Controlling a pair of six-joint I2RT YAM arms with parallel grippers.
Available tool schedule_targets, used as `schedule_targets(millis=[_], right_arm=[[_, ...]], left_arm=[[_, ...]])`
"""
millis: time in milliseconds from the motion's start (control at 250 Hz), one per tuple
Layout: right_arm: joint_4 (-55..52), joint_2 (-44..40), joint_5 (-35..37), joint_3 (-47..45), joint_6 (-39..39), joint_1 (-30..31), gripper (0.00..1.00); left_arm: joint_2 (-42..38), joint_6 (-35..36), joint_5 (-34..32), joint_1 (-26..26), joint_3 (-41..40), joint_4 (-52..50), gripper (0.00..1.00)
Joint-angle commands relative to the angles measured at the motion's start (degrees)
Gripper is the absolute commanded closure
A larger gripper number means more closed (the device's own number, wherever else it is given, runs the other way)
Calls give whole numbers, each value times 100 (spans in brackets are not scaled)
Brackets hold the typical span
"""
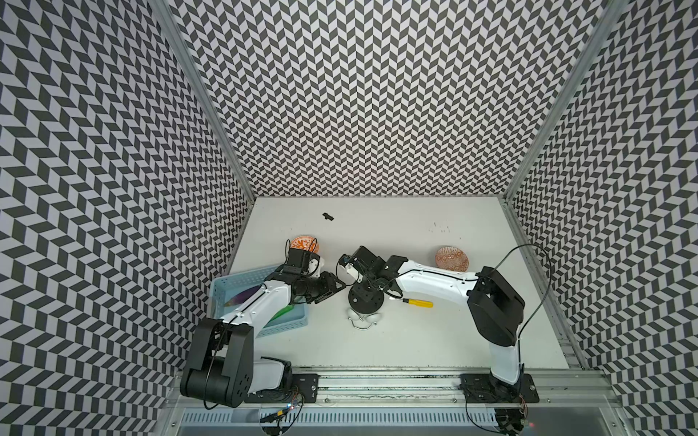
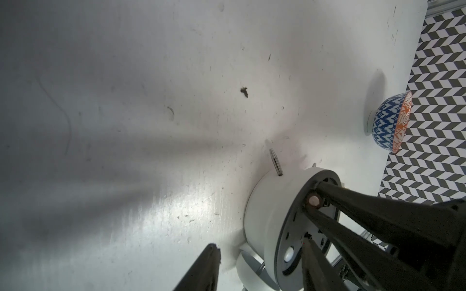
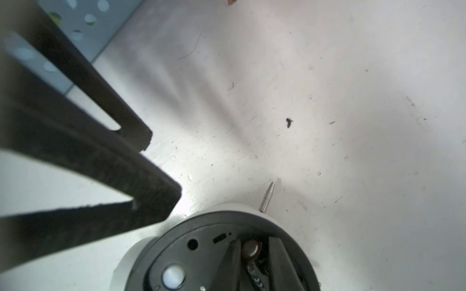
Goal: Remove the battery from the alarm
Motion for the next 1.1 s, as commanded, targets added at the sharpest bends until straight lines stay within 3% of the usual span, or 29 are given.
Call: schedule_targets(millis=[0,172,272,417,601,805,929,1094], right_arm=[[-91,15,180,63,56,44,87],[-346,-841,523,303,300,-15,93],[-641,-1385,648,211,579,-381,94],[-768,-1865,717,-838,931,-1400,95],[-110,-1576,941,-1976,1178,-2206,95],[319,-1127,653,-2070,1227,-2422,77],[243,-1190,625,-2065,1285,-2426,49],[416,-1871,331,-2151,1316,-2426,33]], left_arm=[[-146,84,60,30,-73,56,49],[-159,255,-259,-81,36,-31,49],[-50,421,-591,-209,331,-194,49],[270,698,-1248,-433,1018,-454,47],[1029,771,-2320,-473,2155,-540,43],[2451,520,-2846,-220,3767,-218,42],[3542,369,-2972,0,5063,-459,47],[4758,274,-3537,227,6512,-666,58]])
